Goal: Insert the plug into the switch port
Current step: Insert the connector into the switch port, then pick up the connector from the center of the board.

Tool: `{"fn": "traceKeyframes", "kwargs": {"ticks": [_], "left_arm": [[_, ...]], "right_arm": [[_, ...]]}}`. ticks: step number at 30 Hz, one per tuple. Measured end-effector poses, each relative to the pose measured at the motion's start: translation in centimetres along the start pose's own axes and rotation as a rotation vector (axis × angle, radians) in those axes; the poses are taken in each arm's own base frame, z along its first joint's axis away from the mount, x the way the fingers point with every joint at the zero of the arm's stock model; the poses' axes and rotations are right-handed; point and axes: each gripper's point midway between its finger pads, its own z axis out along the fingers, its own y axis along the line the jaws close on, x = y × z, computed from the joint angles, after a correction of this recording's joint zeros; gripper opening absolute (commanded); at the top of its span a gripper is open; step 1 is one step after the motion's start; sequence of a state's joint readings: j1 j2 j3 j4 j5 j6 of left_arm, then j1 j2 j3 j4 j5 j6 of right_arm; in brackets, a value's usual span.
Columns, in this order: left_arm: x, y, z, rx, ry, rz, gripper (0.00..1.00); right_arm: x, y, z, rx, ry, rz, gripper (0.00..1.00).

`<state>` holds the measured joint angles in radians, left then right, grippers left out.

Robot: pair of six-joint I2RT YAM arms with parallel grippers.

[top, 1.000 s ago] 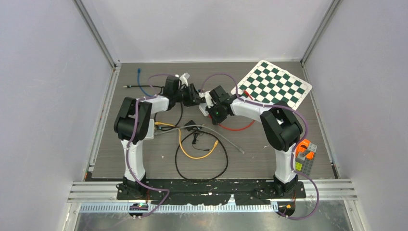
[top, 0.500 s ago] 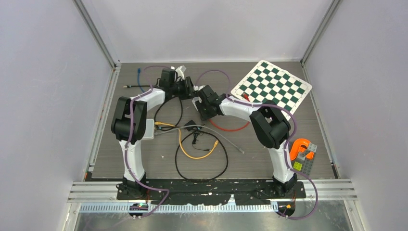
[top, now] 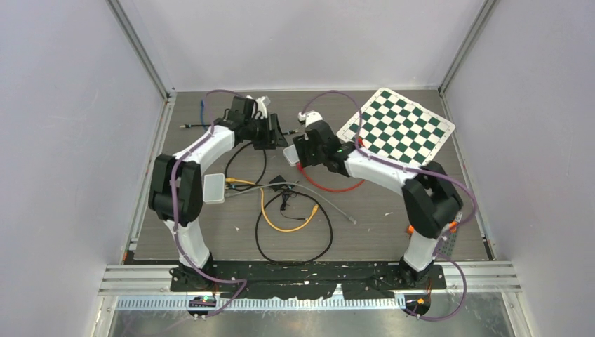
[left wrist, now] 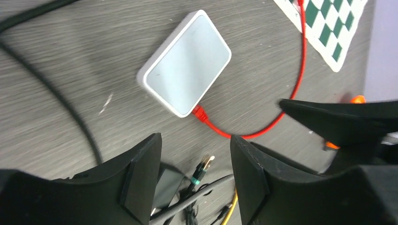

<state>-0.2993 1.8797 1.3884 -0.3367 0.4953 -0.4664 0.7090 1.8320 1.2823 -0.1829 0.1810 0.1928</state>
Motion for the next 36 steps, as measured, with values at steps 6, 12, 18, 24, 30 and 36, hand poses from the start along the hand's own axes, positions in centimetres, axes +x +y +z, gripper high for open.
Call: {"fn": "traceKeyframes", "kwargs": {"ticks": [6, 12, 18, 24, 30, 36], "left_arm": [[-0.9, 2.3, -4.3, -0.216, -0.06, 0.049, 0.58], [-1.7, 8.9, -5.9, -0.404, -0.035, -0.062, 0.52], [-4.8, 13.4, -5.0, -0.479, -0.045, -0.162, 0.49], [-7.4, 13.0, -2.9, -0.42, -0.081, -0.231, 0.46], [-7.0, 13.1, 0.1, -0.367, -0.056, -0.317, 0.46], [-4.4, 13.2, 2.7, -0.362, -0.001, -0.386, 0.44]], "right_arm": [[-2.0, -1.2, -7.1, -0.034, -0.182, 0.003, 0.64], [0.4, -1.9, -10.4, -0.063, -0.213, -0.008, 0.61], [1.6, -2.0, -12.7, -0.108, -0.239, -0.023, 0.61], [1.7, -1.7, -13.4, -0.132, -0.256, -0.033, 0.6], [2.5, -1.3, -12.4, -0.152, -0.218, -0.055, 0.6], [3.1, -1.1, -11.5, -0.154, -0.188, -0.068, 0.6]]}}
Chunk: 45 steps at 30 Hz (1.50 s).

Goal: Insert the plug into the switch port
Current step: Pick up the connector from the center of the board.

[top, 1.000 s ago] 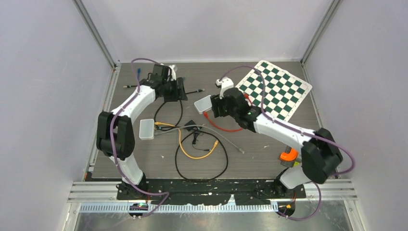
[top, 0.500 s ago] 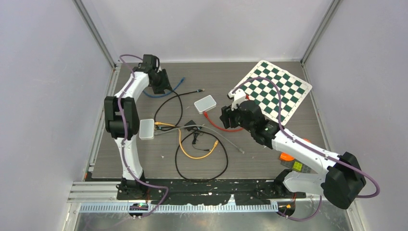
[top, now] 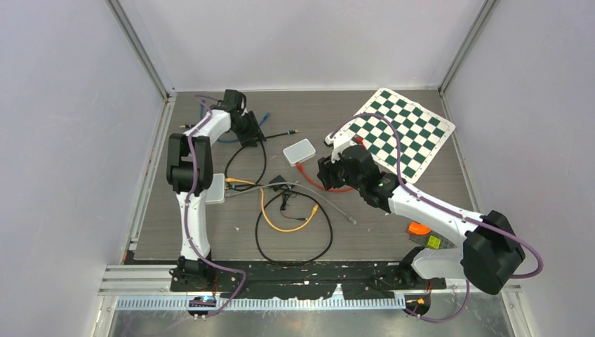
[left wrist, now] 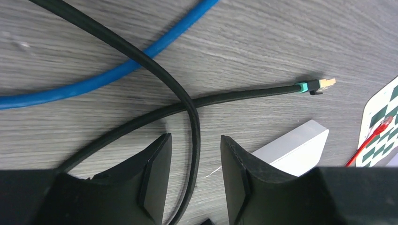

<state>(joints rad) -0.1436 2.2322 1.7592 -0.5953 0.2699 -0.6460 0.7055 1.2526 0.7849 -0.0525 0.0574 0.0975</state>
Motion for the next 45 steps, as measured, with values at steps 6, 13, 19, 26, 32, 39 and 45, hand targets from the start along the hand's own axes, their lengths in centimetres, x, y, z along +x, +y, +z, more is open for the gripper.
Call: {"fn": "traceKeyframes", "kwargs": {"ticks": [6, 13, 19, 26, 32, 39, 45], "left_arm": [[2.4, -0.6, 0.8, -0.039, 0.055, 0.025, 0.43], [4.7, 0.1, 0.0, -0.171, 0.102, 0.092, 0.35], [6.0, 1.1, -0.6, -0.249, 0.14, 0.133, 0.22], [5.7, 1.1, -0.9, -0.265, 0.149, 0.173, 0.0], [4.6, 0.5, -1.5, -0.248, 0.12, 0.24, 0.0], [3.1, -2.4, -6.4, -0.135, -0.018, 0.277, 0.0], [2.4, -5.4, -10.9, 0.03, -0.13, 0.271, 0.0]], "right_arm": [[-0.6, 0.2, 0.0, -0.009, -0.011, -0.012, 0.6], [-1.7, 0.4, -0.8, -0.023, -0.048, -0.018, 0.6], [-3.1, 0.5, -2.2, -0.029, -0.103, -0.016, 0.62], [-3.6, 0.5, -3.1, -0.033, -0.133, -0.014, 0.62], [-3.9, 0.7, -3.3, -0.044, -0.141, -0.01, 0.62], [-5.0, 0.9, -3.6, -0.049, -0.167, 0.003, 0.62], [-6.2, 1.1, -3.6, -0.053, -0.212, 0.05, 0.62]]}}
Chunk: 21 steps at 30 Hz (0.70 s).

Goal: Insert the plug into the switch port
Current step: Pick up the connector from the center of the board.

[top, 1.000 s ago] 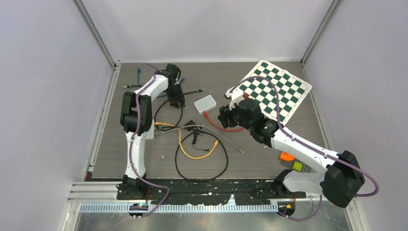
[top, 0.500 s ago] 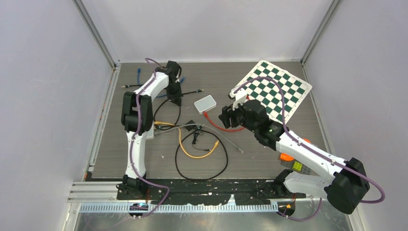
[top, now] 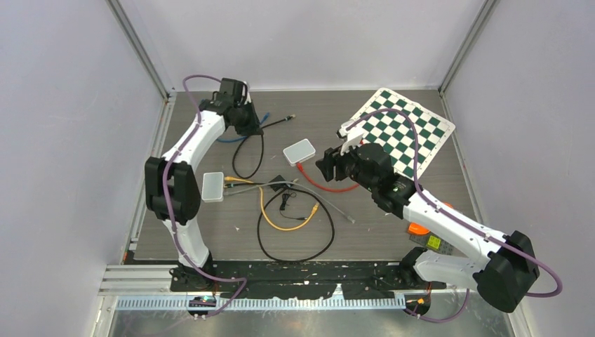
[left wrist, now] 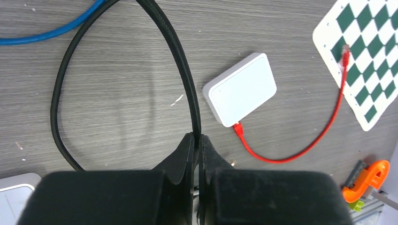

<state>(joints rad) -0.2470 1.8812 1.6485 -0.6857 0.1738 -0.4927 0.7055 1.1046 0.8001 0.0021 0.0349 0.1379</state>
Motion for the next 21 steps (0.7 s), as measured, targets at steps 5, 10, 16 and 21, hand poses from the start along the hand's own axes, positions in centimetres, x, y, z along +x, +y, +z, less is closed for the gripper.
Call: {"fn": "traceKeyframes", "kwargs": {"ticks": [5, 10, 16, 21], "left_arm": [[0.1, -1.2, -1.6, 0.086, -0.03, -0.02, 0.0], [1.5, -2.3, -2.5, 0.181, -0.02, -0.077, 0.0], [2.4, -3.3, -4.1, 0.254, -0.034, -0.112, 0.0], [3.4, -4.2, -6.1, 0.32, -0.063, -0.142, 0.0]], "right_arm": [[-1.1, 0.6, 0.9, -0.022, -0.049, 0.046, 0.62], [-0.8, 1.9, 3.0, -0.088, -0.059, 0.075, 0.65], [-0.2, 3.7, 5.5, -0.165, -0.04, 0.1, 0.68], [-0.6, 6.9, 7.0, -0.244, -0.061, 0.132, 0.69]]}}
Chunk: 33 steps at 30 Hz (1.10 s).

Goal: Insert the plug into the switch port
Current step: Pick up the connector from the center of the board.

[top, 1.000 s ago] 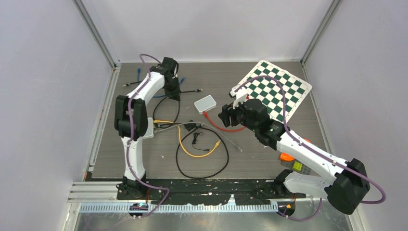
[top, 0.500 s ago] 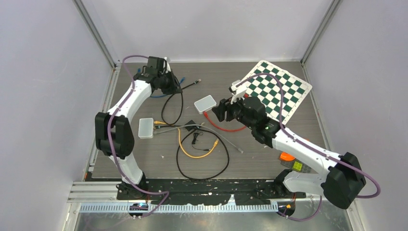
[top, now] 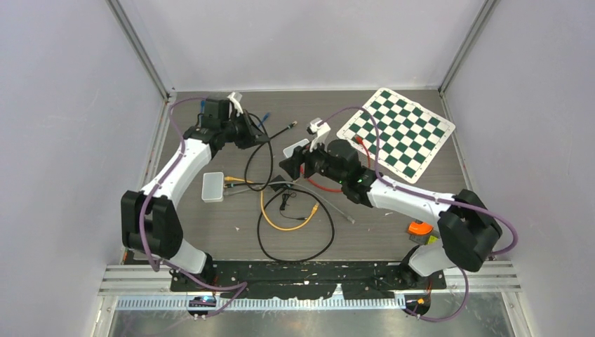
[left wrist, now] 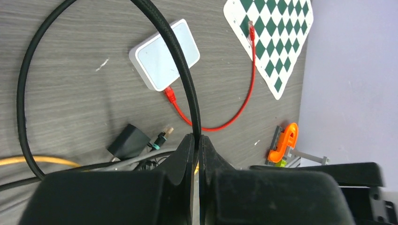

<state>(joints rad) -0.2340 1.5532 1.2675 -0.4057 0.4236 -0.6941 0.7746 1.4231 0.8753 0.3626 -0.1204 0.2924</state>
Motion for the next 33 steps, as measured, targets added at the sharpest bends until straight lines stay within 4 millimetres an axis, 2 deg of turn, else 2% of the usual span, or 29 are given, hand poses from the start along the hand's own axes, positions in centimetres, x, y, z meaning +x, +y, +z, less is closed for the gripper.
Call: {"fn": "traceKeyframes", "kwargs": {"ticks": [7, 9, 11, 12, 13, 17, 20, 21, 23, 26, 29, 31, 33], "left_arm": [[1.6, -1.7, -1.6, 0.072, -0.014, -0.02, 0.0], [2.2, -2.0, -1.9, 0.086, -0.016, -0.02, 0.0], [2.9, -2.0, -2.3, 0.096, -0.016, -0.03, 0.0], [3.2, -1.9, -2.5, 0.099, -0.016, -0.032, 0.0], [3.5, -1.9, -2.7, 0.102, -0.016, -0.034, 0.03], [4.1, -1.7, -3.5, 0.105, -0.027, -0.027, 0.3], [3.9, -1.6, -3.8, 0.098, -0.041, -0.005, 0.51], [3.9, -1.5, -3.9, 0.09, -0.048, 0.01, 0.54], [3.7, -1.1, -4.3, 0.067, -0.064, 0.032, 0.57], [3.3, -0.2, -5.0, 0.03, -0.09, 0.048, 0.65], [2.5, 0.9, -5.6, -0.005, -0.125, 0.046, 0.69], [2.3, 2.0, -5.6, -0.028, -0.138, 0.034, 0.71], [2.5, 3.4, -5.3, -0.054, -0.141, 0.013, 0.72]], "right_arm": [[3.7, 2.9, 3.6, -0.043, 0.071, 0.101, 0.67], [4.3, 3.3, 4.6, -0.031, 0.083, 0.129, 0.63], [4.4, 3.5, 5.2, -0.02, 0.086, 0.15, 0.37], [4.5, 3.6, 5.3, -0.009, 0.086, 0.165, 0.14], [4.6, 3.5, 5.3, -0.002, 0.086, 0.163, 0.08], [5.0, 2.8, 5.1, 0.048, 0.09, 0.198, 0.05], [4.9, 2.5, 3.5, 0.073, 0.085, 0.203, 0.05], [4.6, 2.5, 2.7, 0.076, 0.079, 0.203, 0.05], [3.8, 2.6, 1.1, 0.079, 0.069, 0.204, 0.05], [1.5, 3.2, -1.5, 0.079, 0.034, 0.205, 0.05], [-0.4, 3.6, -3.8, 0.071, -0.007, 0.206, 0.05], [-0.7, 3.6, -5.6, 0.073, -0.02, 0.205, 0.05], [0.1, 3.3, -6.9, 0.079, -0.013, 0.205, 0.05]]}}
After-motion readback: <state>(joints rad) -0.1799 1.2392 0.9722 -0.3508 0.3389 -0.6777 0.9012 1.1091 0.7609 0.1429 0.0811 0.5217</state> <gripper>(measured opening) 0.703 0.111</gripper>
